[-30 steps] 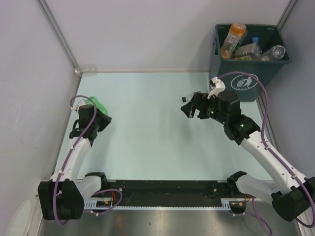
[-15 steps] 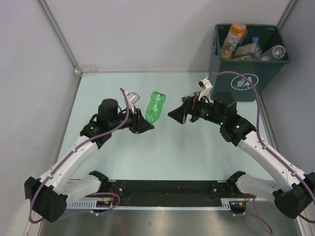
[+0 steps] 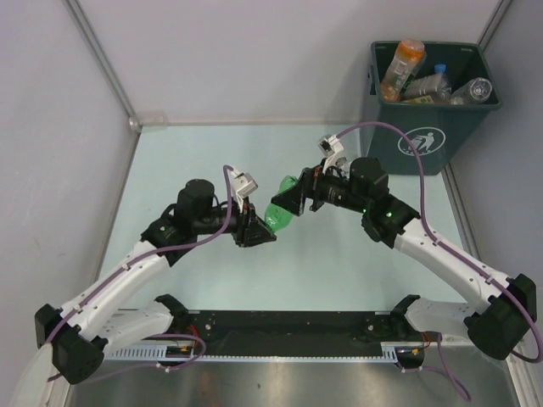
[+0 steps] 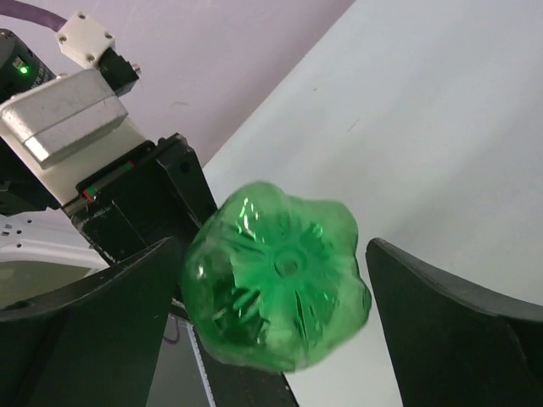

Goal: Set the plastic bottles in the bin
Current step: Pick up the plastic bottle at the center of the board.

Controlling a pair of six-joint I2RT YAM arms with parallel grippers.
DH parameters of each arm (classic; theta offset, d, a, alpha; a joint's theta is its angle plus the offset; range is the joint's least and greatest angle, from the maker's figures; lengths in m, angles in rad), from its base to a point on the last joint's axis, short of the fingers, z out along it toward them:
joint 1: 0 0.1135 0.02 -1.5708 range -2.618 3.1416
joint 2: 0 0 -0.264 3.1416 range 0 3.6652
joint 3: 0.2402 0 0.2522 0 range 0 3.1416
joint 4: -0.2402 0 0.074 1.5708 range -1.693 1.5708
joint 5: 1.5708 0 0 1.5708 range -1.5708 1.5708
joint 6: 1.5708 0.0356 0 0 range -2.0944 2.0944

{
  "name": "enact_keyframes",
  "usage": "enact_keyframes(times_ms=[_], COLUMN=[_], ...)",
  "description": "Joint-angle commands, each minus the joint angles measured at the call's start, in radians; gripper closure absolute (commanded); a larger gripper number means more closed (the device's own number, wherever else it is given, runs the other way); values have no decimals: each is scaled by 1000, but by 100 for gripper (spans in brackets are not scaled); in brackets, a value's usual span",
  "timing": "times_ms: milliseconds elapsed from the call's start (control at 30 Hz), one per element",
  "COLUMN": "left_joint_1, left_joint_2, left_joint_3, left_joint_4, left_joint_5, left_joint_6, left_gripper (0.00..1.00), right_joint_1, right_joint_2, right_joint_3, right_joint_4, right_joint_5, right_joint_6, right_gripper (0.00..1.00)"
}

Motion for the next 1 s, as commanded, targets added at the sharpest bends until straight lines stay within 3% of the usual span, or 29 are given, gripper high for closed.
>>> enact_keyframes(times_ms=[0,67,100,133,167,233,267,333,500,667,767,967], left_joint_1=[-17,-17,-17,-18,-18,-18,-18,-18,-18,-18,-18,-17], left_joint_2=[-9,-12,-18,-26,-47,-75,-99,-130,-228,-305,-325,-316], left_joint_3=[38,43,46,46,44,43,44,52,66,38,20,10], left_joint_4=[12,1,-4,-4,-4,-2,-4,-13,-63,-88,-103,-114], left_joint_5=[-2,-25,-36,-44,-53,-96,-105,-143,-240,-456,-566,-627], left_joint_6=[40,41,41,38,38,33,35,38,58,63,59,50], left_gripper=[97,94,89,85,64,47,24,1,0,0,0,0], right_joint_1=[15,17,18,17,17,17,15,11,-86,-251,-362,-547], right_joint_2=[9,4,1,-5,-9,-28,-37,-63,-81,-55,-26,87], right_joint_3=[4,4,4,6,4,6,6,18,124,317,430,629], right_joint_4=[103,97,85,77,71,57,49,33,-115,-233,-257,-230], right_joint_5=[-16,4,15,38,45,70,79,122,225,338,433,650], right_joint_6=[39,44,42,42,38,29,19,7,-88,-185,-241,-338], right_gripper=[18,33,46,50,53,63,66,72,74,74,73,73])
